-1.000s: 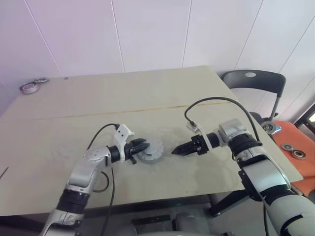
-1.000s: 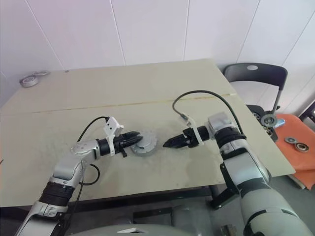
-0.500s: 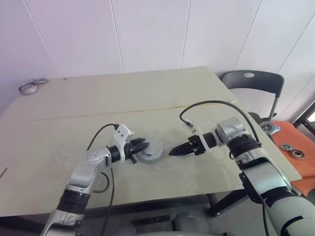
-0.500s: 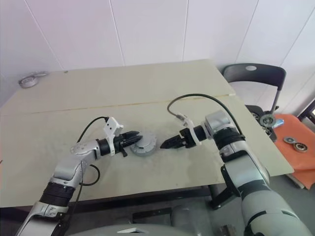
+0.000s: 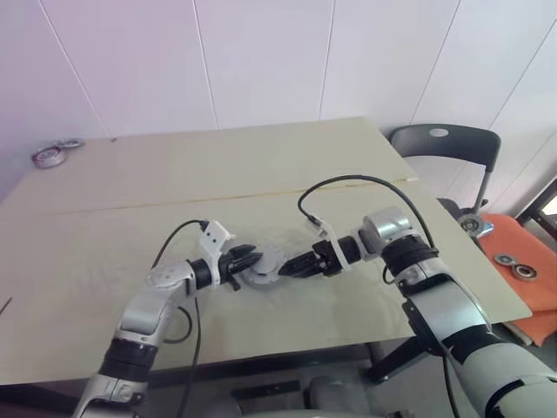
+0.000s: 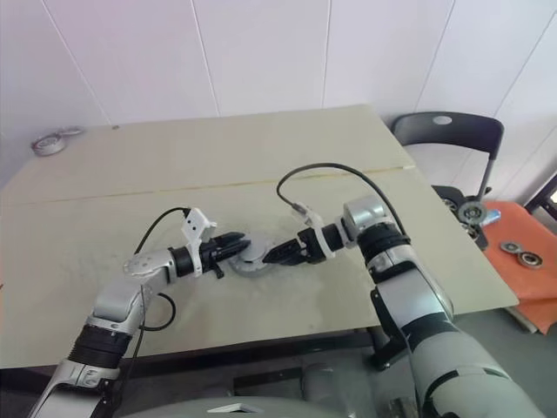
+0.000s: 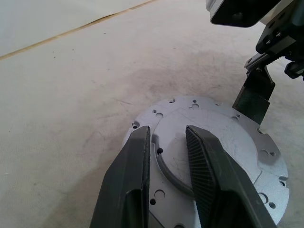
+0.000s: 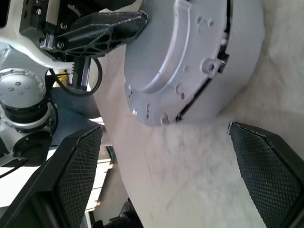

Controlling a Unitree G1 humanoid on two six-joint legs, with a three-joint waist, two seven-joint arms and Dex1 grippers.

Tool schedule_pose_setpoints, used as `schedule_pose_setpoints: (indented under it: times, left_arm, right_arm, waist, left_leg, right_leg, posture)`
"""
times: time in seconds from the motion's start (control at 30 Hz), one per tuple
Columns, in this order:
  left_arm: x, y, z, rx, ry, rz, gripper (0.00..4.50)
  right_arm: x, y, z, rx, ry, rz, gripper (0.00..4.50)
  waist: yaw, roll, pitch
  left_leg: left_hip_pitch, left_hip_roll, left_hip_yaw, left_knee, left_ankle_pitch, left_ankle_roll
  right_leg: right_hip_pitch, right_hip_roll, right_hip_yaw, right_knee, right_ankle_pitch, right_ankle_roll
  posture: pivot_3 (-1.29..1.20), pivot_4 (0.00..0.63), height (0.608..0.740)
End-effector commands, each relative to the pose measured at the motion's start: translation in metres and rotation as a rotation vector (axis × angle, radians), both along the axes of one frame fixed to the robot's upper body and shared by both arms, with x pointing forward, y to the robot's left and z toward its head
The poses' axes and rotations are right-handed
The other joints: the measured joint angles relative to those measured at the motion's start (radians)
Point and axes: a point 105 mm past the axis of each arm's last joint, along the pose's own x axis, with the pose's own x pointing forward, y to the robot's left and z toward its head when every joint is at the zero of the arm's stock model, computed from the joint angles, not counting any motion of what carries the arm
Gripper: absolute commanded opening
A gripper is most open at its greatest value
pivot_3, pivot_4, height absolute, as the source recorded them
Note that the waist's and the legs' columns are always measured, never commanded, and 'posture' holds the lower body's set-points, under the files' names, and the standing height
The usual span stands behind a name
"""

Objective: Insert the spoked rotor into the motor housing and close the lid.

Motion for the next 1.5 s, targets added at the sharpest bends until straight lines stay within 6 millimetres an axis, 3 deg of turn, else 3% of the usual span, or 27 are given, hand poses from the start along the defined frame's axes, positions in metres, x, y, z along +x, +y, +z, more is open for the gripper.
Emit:
schedule_pose_setpoints:
  times: [0.03, 0.27, 0.53, 0.8, 1.5]
  left_arm:
    - [-0.01, 0.007, -0.032, 0.057, 0.117, 0.025, 1.23]
    - [-0.009, 0.005, -0.033, 0.056, 0.116, 0.027, 1.23]
    - [-0.008, 0.006, -0.033, 0.057, 0.11, 0.031, 1.23]
    - [-0.008, 0.005, -0.033, 0.058, 0.109, 0.029, 1.23]
    - [-0.009, 0.006, -0.033, 0.057, 0.115, 0.031, 1.23]
  right_arm:
    - [0.007, 0.02, 0.01, 0.043, -0.026, -0.011, 4.46]
    - [0.01, 0.047, 0.015, 0.072, -0.015, -0.032, 4.46]
    - [0.012, 0.045, 0.008, 0.04, -0.031, -0.036, 4.46]
    - [0.014, 0.042, -0.004, -0.012, -0.159, 0.017, 4.46]
    - [0.014, 0.043, -0.017, -0.068, -0.126, -0.006, 4.46]
  waist:
    - [-0.001, 0.0, 0.0]
    - [-0.007, -0.001, -0.001]
    - [-0.027, -0.001, -0.001]
    - [-0.029, -0.001, -0.001]
    - [-0.05, -0.002, -0.001]
  left_leg:
    - [0.0, 0.0, 0.0, 0.0, 0.0, 0.0]
    - [0.002, 0.0, 0.0, 0.001, 0.0, 0.0]
    - [0.002, 0.0, 0.0, 0.002, 0.0, 0.0]
    - [0.003, 0.0, 0.0, 0.002, 0.0, 0.0]
    - [0.006, 0.0, 0.0, 0.006, -0.002, -0.004]
  right_leg:
    - [0.0, 0.0, 0.0, 0.0, 0.0, 0.0]
    - [0.0, 0.001, 0.0, 0.003, 0.0, -0.001]
    - [-0.001, 0.001, 0.0, 0.006, 0.0, -0.001]
    - [0.0, 0.001, 0.0, 0.008, 0.0, -0.001]
    - [-0.001, 0.0, 0.0, 0.006, 0.0, -0.002]
  posture:
    - [0.0, 0.0, 0.74]
    - [0.0, 0.0, 0.74]
    - [0.0, 0.0, 0.74]
    - [0.0, 0.0, 0.74]
    - [0.0, 0.0, 0.74]
